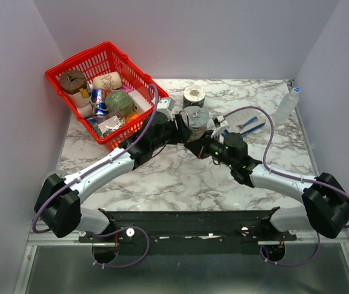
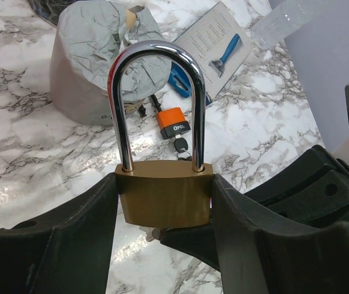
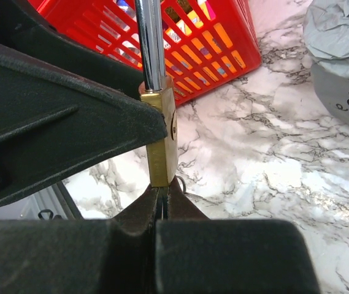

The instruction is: Unlock with the key

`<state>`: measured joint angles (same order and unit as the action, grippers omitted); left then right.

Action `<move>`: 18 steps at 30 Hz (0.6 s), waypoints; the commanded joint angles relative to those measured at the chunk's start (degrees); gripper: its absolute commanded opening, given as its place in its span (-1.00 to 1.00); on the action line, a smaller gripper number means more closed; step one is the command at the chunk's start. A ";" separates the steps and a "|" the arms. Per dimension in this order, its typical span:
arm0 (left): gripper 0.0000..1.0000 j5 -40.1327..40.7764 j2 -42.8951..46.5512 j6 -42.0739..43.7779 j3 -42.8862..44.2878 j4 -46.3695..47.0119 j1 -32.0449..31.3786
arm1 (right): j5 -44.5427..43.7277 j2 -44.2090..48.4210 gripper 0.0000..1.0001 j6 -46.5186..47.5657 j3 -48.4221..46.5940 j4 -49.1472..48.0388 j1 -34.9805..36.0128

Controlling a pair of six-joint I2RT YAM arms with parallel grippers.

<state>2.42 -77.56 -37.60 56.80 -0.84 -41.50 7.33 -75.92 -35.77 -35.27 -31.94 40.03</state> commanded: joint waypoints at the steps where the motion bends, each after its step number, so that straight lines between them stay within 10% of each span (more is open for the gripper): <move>1: -1.00 -8.30 -1.10 -0.54 -0.28 -4.52 -2.19 | -7.77 3.41 -0.99 3.16 -1.38 -15.70 -1.62; 18: -1.00 -21.30 5.31 5.00 -0.81 3.65 -2.01 | 3.56 13.42 -0.99 1.31 -1.47 -9.55 -5.31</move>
<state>-5.26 -74.17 -34.52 56.82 5.43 -41.56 11.49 -67.22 -34.48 -34.20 -31.20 37.58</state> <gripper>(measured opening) 0.640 0.012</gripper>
